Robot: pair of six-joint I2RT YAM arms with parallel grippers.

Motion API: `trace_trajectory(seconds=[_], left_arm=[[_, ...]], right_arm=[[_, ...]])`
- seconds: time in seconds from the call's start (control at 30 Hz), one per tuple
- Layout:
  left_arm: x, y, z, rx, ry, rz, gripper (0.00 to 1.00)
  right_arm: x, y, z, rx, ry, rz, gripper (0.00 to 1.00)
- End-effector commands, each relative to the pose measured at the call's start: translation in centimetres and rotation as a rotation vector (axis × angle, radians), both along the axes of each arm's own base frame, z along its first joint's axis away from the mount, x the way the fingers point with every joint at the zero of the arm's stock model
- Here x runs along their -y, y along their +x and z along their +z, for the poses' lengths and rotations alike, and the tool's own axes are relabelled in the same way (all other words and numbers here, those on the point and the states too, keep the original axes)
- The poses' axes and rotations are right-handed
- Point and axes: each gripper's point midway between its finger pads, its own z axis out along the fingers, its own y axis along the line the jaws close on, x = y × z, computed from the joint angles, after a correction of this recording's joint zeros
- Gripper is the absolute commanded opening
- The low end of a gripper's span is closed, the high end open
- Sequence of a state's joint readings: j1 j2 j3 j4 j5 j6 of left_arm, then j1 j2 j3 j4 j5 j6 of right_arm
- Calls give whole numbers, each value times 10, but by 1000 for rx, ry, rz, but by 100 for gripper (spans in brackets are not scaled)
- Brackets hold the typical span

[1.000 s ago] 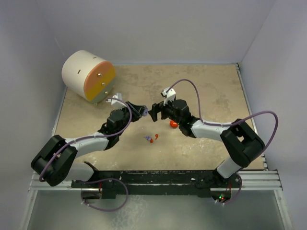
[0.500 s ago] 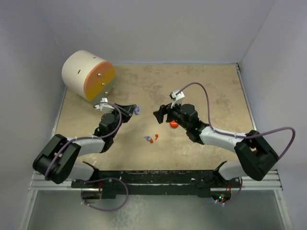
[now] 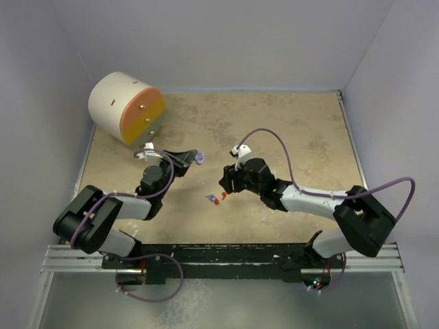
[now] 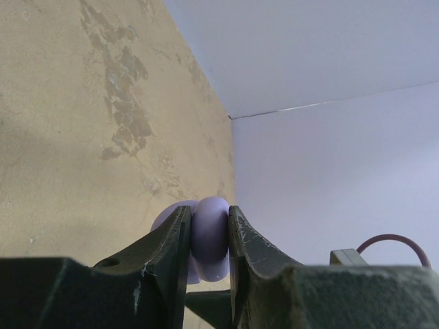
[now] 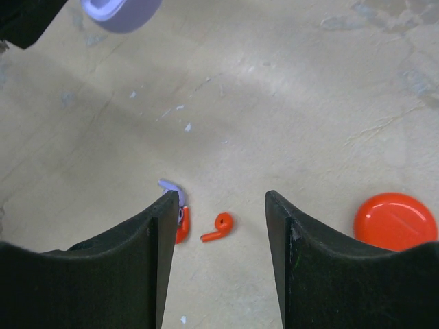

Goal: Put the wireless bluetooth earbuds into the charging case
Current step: Pick up the earbud from the center of the board.

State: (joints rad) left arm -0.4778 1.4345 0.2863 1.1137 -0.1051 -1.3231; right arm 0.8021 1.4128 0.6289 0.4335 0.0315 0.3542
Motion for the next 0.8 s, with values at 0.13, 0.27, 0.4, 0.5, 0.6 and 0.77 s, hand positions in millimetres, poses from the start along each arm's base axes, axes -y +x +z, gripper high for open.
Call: trace_trajectory(seconds=[0.13,0.27,0.4,0.5,0.6,0.77], left_arm=[[3,-2,19,57,-108,-34,0],[0,-4,15,50,-116,-31,0],[-4,-6,12,45,-118,-23,0],[-6,-7,13,45,-117,-19,0],[-8,-8,11,41,-111,-18,0],[-10,-11,11,40,-111,-18,0]], right_arm=[[-21,-14,-7,-34,-11,11,56],[-38,-25,-13,-37,-38,55,56],[-56,-34,-18,-40,-43,88,56],[-60,-33,-20,-37,-43,86,56],[-62,-29,-23,-34,-53,71,56],[-66,-23,-26,-35,-66,57,55]])
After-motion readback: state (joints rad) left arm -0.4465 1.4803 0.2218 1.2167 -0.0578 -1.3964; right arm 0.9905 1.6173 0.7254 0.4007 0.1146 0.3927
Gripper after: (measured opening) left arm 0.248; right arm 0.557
